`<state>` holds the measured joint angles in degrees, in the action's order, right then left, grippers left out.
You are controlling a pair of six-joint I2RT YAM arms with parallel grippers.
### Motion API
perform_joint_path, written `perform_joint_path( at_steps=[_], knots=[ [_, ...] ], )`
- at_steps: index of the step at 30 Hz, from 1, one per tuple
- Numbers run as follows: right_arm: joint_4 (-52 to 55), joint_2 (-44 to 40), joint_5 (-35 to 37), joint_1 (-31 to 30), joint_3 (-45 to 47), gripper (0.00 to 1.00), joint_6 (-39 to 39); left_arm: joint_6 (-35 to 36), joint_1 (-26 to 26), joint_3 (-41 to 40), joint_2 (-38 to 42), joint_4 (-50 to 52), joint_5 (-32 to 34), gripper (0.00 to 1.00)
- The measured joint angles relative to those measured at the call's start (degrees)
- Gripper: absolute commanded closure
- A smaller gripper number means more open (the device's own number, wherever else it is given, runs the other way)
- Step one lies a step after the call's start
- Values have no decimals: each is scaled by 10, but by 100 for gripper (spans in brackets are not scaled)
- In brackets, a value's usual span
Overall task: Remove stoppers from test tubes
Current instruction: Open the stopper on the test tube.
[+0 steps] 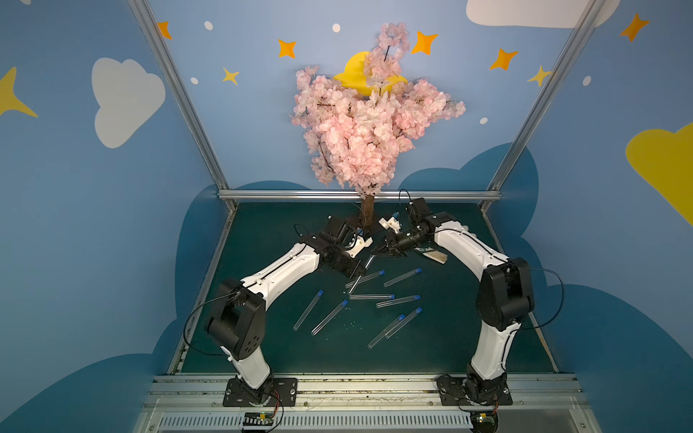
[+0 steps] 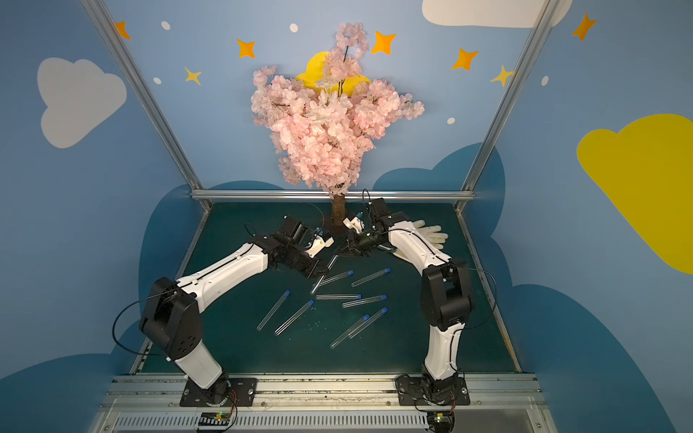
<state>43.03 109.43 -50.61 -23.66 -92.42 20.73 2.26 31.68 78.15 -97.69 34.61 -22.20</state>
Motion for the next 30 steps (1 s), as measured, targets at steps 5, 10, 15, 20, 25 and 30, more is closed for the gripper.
perform_joint_path(
  at_steps=[5, 10, 15, 20, 25, 30],
  knots=[
    [14, 0, 6, 0, -5, 100, -10, 9, 2, -1, 0, 0, 2, 90],
    [35, 2, 18, 0, -20, 100, -28, 13, 2, -1, 0, -2, 3, 91],
    [37, 3, 18, 2, -22, 100, -29, 15, 2, -1, 0, -3, 4, 91],
    [15, 3, 5, 9, -17, 100, -14, 14, -3, -1, 0, -16, 4, 92],
    [-9, 3, -11, 15, -4, 100, 0, 14, -5, -1, 0, -22, 4, 92],
    [-37, 3, -29, 19, 8, 100, 16, 14, -8, -1, 0, -25, 4, 92]
  ],
)
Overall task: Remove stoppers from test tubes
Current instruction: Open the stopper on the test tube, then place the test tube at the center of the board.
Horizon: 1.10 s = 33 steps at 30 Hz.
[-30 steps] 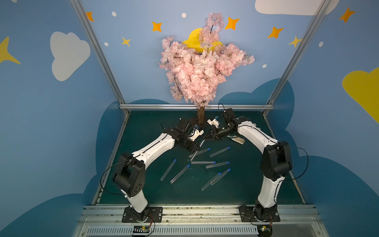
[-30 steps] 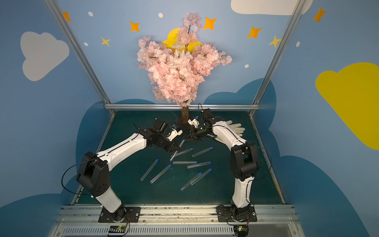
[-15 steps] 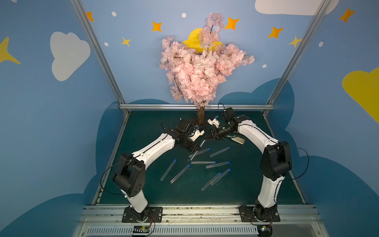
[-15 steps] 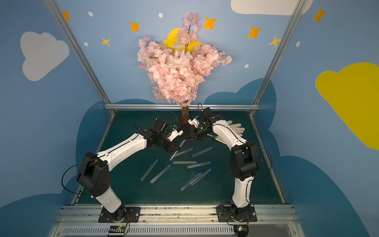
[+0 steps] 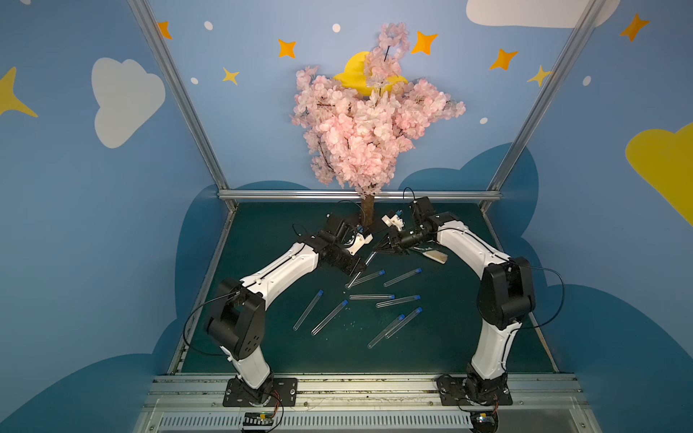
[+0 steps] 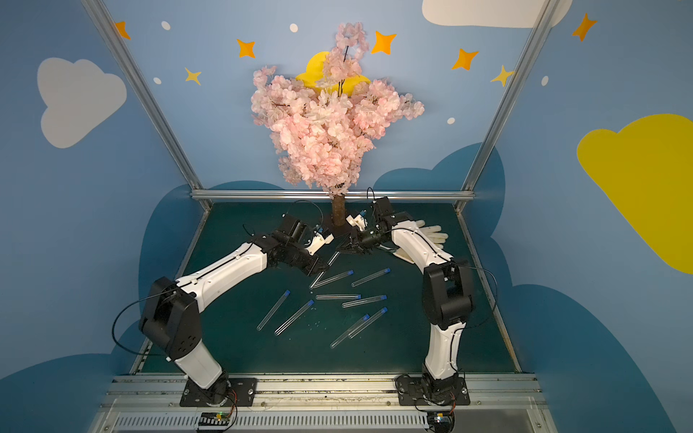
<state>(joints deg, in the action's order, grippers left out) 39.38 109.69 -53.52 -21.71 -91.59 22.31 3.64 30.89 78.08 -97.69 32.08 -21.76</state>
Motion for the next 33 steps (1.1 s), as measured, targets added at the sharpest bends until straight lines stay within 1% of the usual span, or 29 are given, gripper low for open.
perform_joint_path(
  at_steps=[3, 9, 12, 15, 18, 22, 25, 30, 33],
  knots=[
    [-17, 0, -10, 3, 6, 100, 11, 0, -1, 0, 0, 1, 2, 92],
    [-46, -6, -16, 32, 7, 100, 19, -5, -14, -14, -5, 61, 30, 92],
    [-43, -7, -6, 40, 7, 100, 15, -9, -19, -19, -6, 72, 36, 92],
    [-5, -7, 20, 38, -3, 100, -5, -20, -28, -25, -5, 73, 41, 91],
    [49, -5, 53, 35, -35, 100, -35, -32, -52, -34, -5, 79, 54, 91],
    [105, -1, 91, 33, -78, 100, -73, -54, -104, -37, -5, 95, 104, 90],
    [128, 1, 109, 31, -85, 100, -89, -74, -143, -36, -10, 104, 137, 89],
    [149, 9, 132, 29, -85, 100, -96, -111, -193, -17, -56, 118, 187, 88],
    [149, 10, 140, 28, -85, 100, -95, -130, -201, -10, -85, 124, 211, 87]
  ],
)
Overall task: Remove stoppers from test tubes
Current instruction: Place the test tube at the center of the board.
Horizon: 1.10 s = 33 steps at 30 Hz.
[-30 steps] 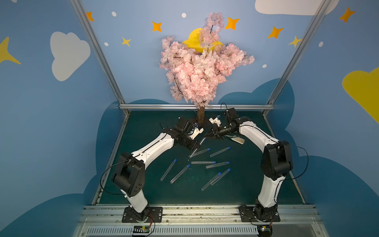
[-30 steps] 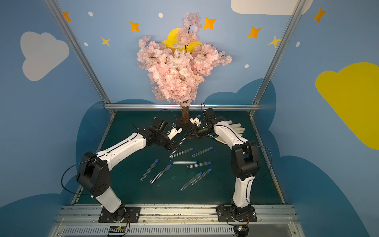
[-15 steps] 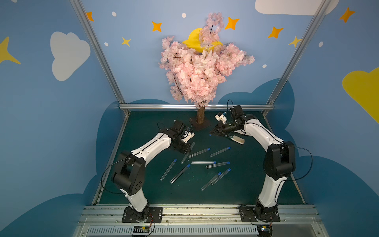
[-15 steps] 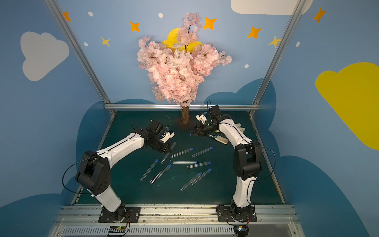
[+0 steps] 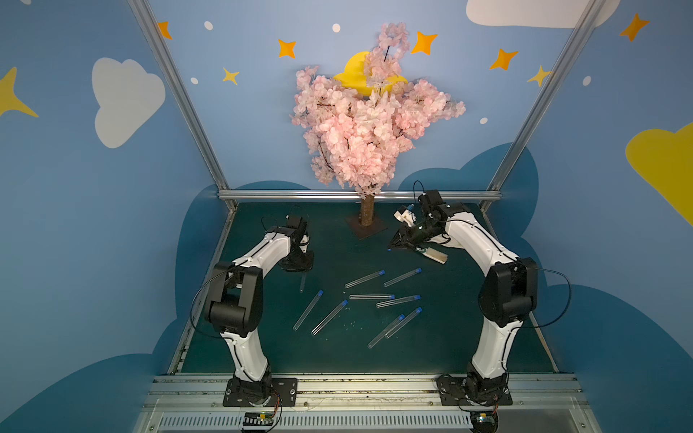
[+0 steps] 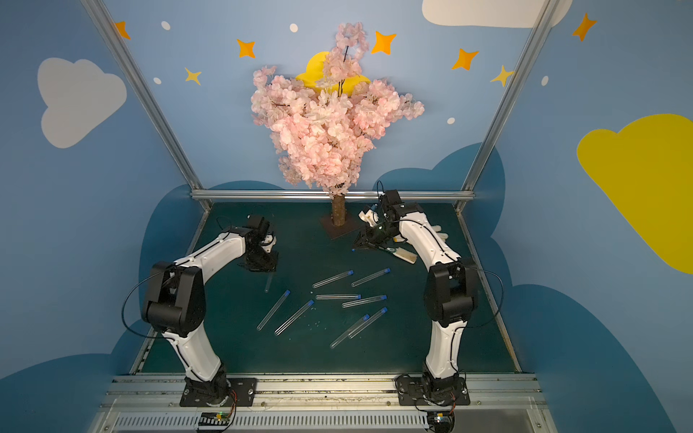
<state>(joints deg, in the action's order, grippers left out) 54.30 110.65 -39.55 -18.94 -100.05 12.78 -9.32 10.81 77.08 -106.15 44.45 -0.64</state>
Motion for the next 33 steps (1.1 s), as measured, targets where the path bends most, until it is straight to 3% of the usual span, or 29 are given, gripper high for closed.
perform_joint_path(
  at_steps=[8, 16, 28, 33],
  knots=[
    [9, 0, 21, 0, 0, 100, -1, -35, -4, 13, -67, -1, 52, 85],
    [26, 0, 50, 1, 4, 100, -2, -42, -4, 17, -78, -5, 68, 77],
    [53, -15, 95, 36, 39, 98, 0, -48, -7, 18, -75, -4, 64, 39],
    [80, -25, 130, 64, 42, 98, -2, -50, -6, 14, -34, 0, 54, 24]
  ],
)
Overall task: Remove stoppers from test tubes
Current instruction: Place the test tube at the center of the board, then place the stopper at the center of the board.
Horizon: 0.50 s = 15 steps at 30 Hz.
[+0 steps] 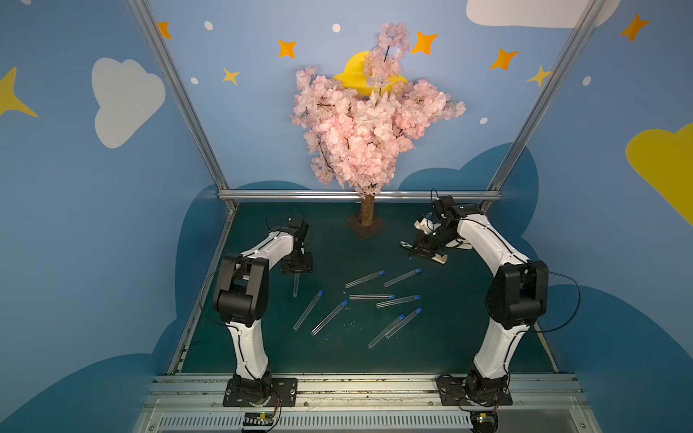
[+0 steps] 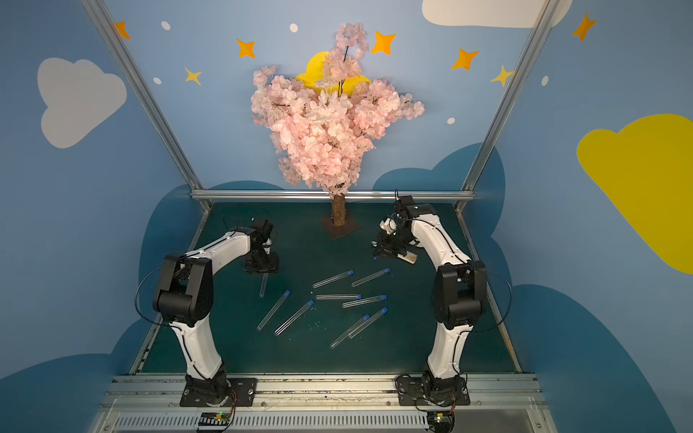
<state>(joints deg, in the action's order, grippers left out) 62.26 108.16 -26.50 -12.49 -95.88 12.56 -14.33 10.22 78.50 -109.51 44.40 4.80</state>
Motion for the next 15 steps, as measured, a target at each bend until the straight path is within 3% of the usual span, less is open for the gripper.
perform_joint_path(
  at_steps=[11, 15],
  knots=[
    [52, 1, 104, 81, 76, 98, -6, 4, 35, -63, 125, -3, -15, 8],
    [56, 11, 125, 98, 97, 98, -12, 13, 51, -84, 153, -8, -36, 7]
  ],
)
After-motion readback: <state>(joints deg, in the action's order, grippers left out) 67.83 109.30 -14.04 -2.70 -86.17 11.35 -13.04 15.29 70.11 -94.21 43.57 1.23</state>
